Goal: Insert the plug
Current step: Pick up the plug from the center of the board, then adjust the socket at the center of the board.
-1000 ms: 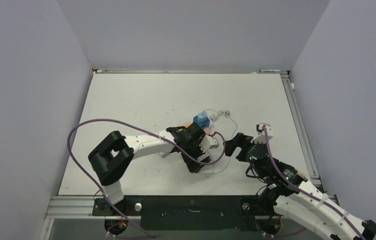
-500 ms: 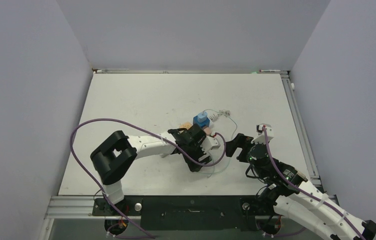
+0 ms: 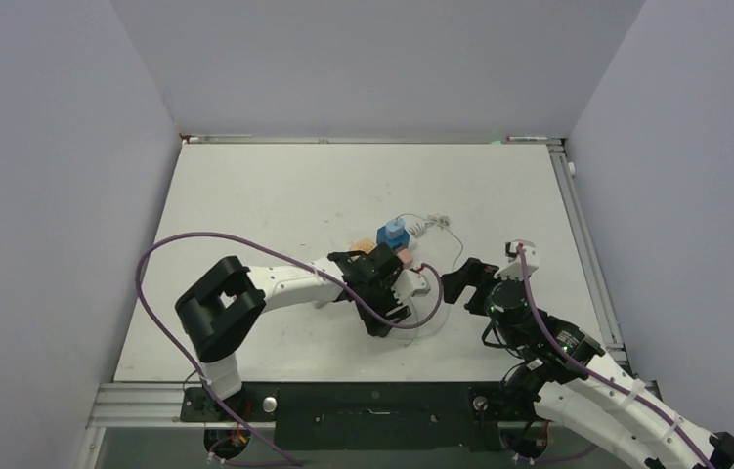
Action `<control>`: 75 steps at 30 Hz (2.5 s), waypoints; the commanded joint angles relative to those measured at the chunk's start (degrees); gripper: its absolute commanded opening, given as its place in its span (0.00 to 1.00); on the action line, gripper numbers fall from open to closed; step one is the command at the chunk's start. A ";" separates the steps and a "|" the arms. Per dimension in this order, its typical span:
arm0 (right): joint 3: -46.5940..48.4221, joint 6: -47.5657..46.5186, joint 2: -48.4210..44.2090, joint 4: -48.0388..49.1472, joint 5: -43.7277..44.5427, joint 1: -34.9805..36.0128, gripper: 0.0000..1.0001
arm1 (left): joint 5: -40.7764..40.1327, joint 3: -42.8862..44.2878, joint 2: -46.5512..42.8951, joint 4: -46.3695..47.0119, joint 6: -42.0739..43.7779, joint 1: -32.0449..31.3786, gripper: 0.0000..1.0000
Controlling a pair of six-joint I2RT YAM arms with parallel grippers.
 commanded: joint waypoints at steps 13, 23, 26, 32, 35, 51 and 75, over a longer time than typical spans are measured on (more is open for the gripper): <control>6.85 -2.81 1.68 0.86 -0.05 -0.28 0.90 | 38.75 8.88 -24.01 -26.68 22.68 11.80 0.26; 9.76 -4.67 6.83 2.82 -4.58 -0.28 0.90 | 43.87 15.43 -33.27 -36.07 34.59 18.69 0.25; 10.94 -6.43 12.19 5.64 -7.05 -0.33 0.90 | 45.82 19.12 -33.61 -38.41 36.07 21.33 0.25; 15.77 -10.41 25.30 14.15 -12.47 0.22 0.90 | 53.63 30.16 -33.69 -43.12 34.15 28.48 0.24; 19.16 -12.43 33.67 20.48 -15.33 1.94 0.90 | 54.17 33.76 -34.82 -45.85 35.62 29.85 0.24; 57.39 -21.62 82.67 22.28 -23.56 16.67 0.90 | 46.64 24.73 -46.77 -8.23 2.71 42.71 0.18; 39.73 -19.28 80.44 26.19 -19.77 17.19 0.90 | 47.71 14.09 -45.77 2.31 -4.21 50.41 0.18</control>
